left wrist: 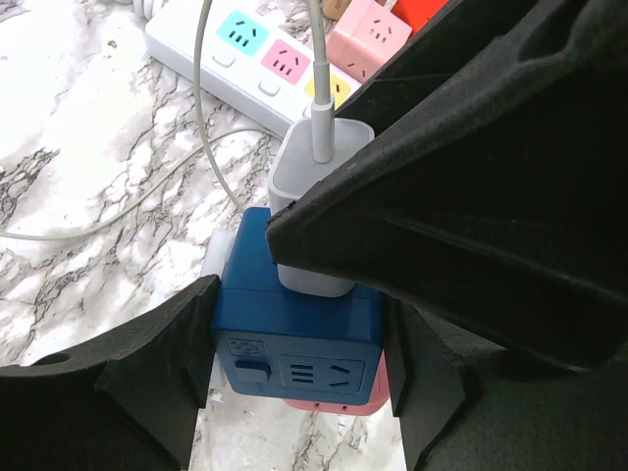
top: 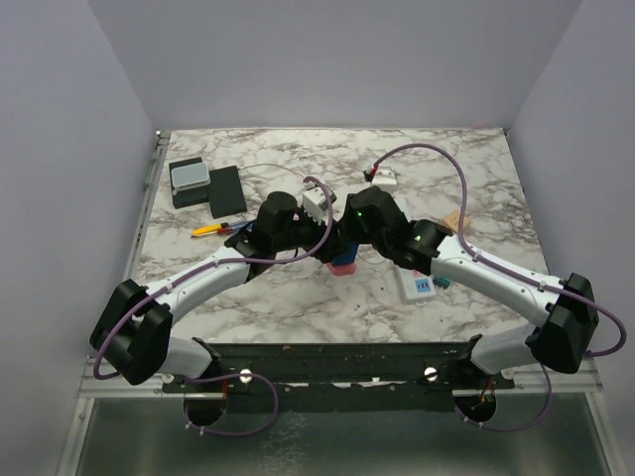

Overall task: Pull the plug off the socket
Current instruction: Remove the plug from the socket.

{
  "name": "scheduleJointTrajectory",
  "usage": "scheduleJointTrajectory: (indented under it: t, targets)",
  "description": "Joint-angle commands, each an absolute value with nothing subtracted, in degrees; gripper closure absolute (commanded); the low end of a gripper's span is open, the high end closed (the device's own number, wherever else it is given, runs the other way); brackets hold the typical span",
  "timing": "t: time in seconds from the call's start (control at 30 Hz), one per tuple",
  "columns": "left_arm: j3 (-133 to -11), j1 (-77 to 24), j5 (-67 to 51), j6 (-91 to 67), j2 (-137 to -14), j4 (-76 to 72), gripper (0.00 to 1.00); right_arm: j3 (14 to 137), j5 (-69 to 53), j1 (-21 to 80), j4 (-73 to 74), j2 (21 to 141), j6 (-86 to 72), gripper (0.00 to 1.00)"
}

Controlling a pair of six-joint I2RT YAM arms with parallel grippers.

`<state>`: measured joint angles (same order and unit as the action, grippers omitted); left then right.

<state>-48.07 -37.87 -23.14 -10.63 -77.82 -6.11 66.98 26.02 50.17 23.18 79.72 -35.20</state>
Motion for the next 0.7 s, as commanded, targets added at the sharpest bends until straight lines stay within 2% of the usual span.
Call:
scheduleJointTrajectory:
  t: [0.0,0.17,0.67]
  targets:
    - [-47.11,-37.23,-20.56,-10.82,-80.18,2.15,1.0,67.92,40.71,51.46,19.03,76.17,-34.73,0.99]
    - [-47.07,-37.31,-19.56,-9.95,-79.88,2.62,1.0,68.03,38.33,50.42,19.49,74.66,-35.11,1.0]
    - [-47.26,-42.8,-14.87,-4.54,-78.16,5.32,1.0,69.2,13.37,35.3,18.49,78.13,-36.67,1.0]
